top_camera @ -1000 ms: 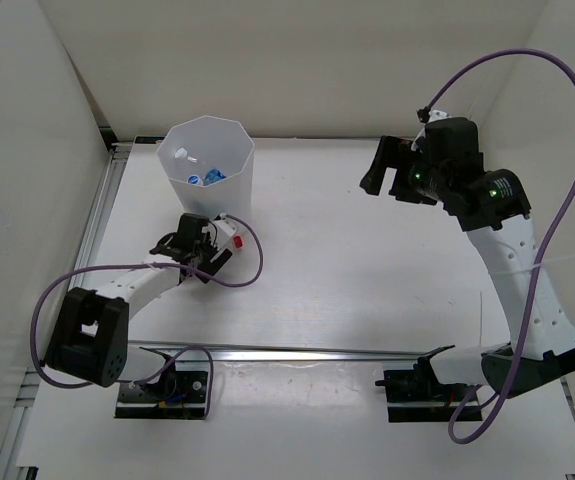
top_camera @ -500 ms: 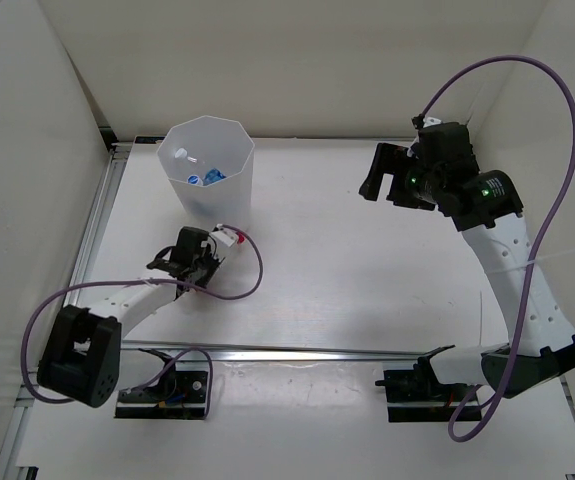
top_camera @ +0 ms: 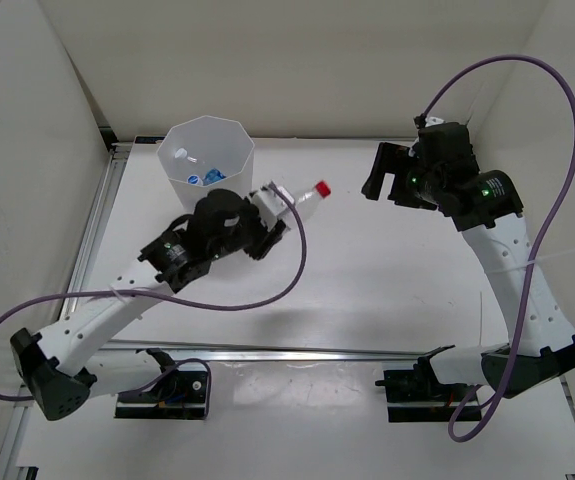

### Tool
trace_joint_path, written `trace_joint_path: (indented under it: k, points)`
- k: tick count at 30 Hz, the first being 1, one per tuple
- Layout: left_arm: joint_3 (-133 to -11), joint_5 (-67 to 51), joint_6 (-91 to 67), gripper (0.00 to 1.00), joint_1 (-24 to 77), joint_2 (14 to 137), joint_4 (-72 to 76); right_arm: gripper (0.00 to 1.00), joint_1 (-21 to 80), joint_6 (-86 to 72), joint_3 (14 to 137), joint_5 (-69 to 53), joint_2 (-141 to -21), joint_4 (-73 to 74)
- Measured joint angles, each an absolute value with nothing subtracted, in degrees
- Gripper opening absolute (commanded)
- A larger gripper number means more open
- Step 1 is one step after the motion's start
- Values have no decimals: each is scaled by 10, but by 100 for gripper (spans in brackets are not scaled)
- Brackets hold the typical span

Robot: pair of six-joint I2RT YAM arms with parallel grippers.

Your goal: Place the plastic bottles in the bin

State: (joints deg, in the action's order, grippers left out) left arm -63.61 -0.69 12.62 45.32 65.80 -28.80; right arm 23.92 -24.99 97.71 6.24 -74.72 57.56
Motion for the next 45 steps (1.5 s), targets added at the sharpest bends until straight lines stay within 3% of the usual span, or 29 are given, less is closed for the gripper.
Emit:
trace_joint_path:
  k: [5,9,17,19,21,22,23,31,35,45]
  points:
    - [-834,33,149,21,455,672,-283,100,239,-250,977,70,-747,582]
    - [-967,63,190,26,384,717,-253,100,238,-248,982,74,-747,586]
    - [-1031,31,160,24,196,852,-209,100,237,-245,1000,80,-745,587]
    - [-1028,9,136,38,164,884,-209,100,236,-243,1000,83,-743,590]
    - [-1018,-8,114,69,140,903,-207,100,232,-240,1000,85,-739,594]
    - [-1009,-14,104,76,130,908,-206,100,228,-239,999,85,-735,597]
    - [-998,-19,92,100,123,910,-203,100,224,-239,999,85,-731,599]
    - [-981,-42,36,100,120,896,-188,100,199,-235,987,62,-699,603]
    - [-931,-25,3,100,121,827,-178,100,199,-233,984,27,-709,609]
    - [-530,150,-121,100,119,419,-150,100,188,-236,966,53,-732,637]
